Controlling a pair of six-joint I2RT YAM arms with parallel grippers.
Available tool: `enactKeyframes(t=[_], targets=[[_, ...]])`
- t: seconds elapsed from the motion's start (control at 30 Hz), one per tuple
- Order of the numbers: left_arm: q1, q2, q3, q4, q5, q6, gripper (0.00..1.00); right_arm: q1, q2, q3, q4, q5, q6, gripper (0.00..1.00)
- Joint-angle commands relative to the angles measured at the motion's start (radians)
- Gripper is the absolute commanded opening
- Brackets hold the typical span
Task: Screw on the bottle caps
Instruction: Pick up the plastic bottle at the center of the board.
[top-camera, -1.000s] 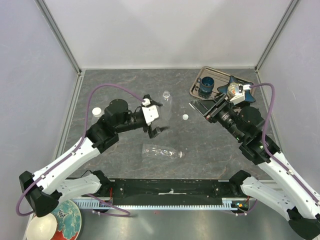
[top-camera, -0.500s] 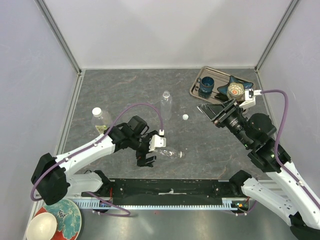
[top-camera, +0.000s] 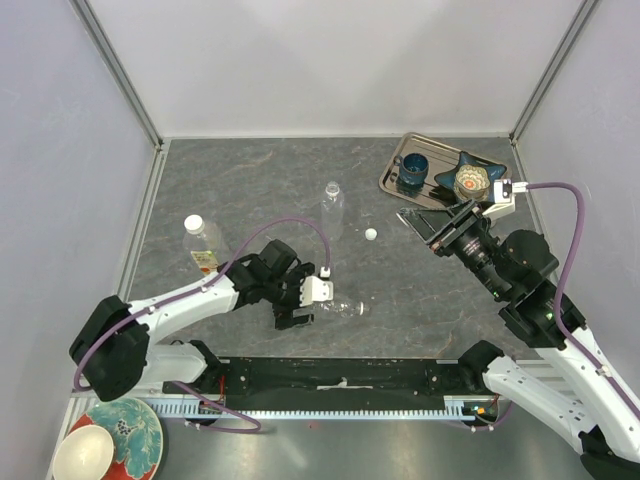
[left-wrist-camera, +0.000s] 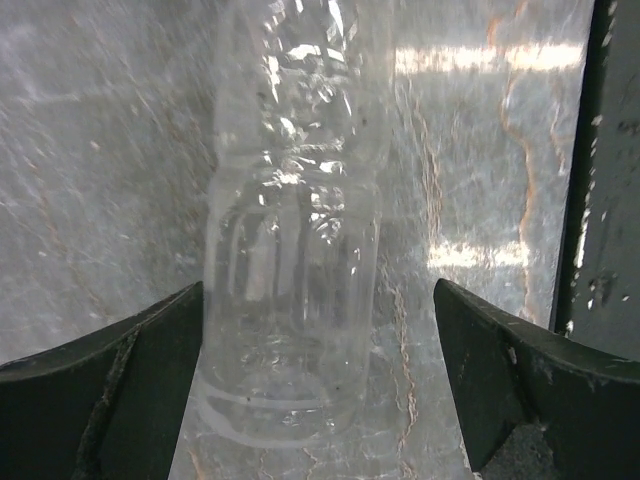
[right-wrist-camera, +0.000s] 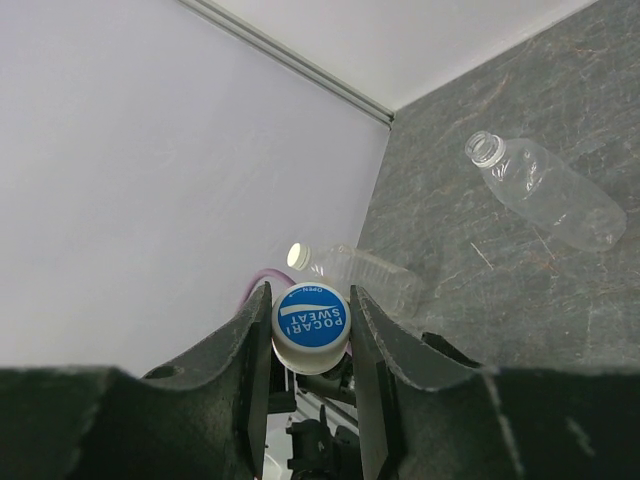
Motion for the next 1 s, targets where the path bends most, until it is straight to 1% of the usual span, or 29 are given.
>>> enactKeyframes(t=[0.0,0.13,0.2,0.3,0.43,0.53,0.67,0.9,0.97], targets=[[0.001,0.018,-0.072,0.087,-0.053,0.103,0.99,-0.001,-0.003,0.005,0.023,-0.01,-0.011,0.24],[0.001,0.039,-0.121,0.139,-0.07,0.171,0.99,-0.001,-0.004,0.009,0.021,-0.013,-0.009,0.24],[0.001,0.056,-0.115,0.138,-0.069,0.174,0.99,-0.001,-0.01,0.009,0.02,-0.011,-0.008,0.24],[0.001,0.076,-0.089,0.141,-0.058,0.151,0.99,-0.001,-0.021,0.008,0.018,-0.007,-0.008,0.24],[-0.031,0.095,-0.069,0.181,-0.08,0.103,0.99,-0.003,-0.026,0.005,0.011,-0.016,-0.006,0.24],[-0.048,0.11,-0.038,0.167,-0.083,0.079,0.99,-0.001,-0.032,0.005,0.003,-0.014,-0.006,0.24],[-0.054,0.128,-0.015,0.118,-0.084,0.092,0.99,-0.001,-0.038,0.003,-0.002,-0.014,-0.006,0.24],[-0.057,0.174,0.003,0.086,-0.095,0.14,0.99,-0.001,-0.057,-0.012,-0.003,-0.008,-0.002,0.24],[-0.057,0.19,0.002,0.07,-0.095,0.166,0.95,-0.001,-0.058,-0.009,-0.003,-0.005,-0.003,0.24]])
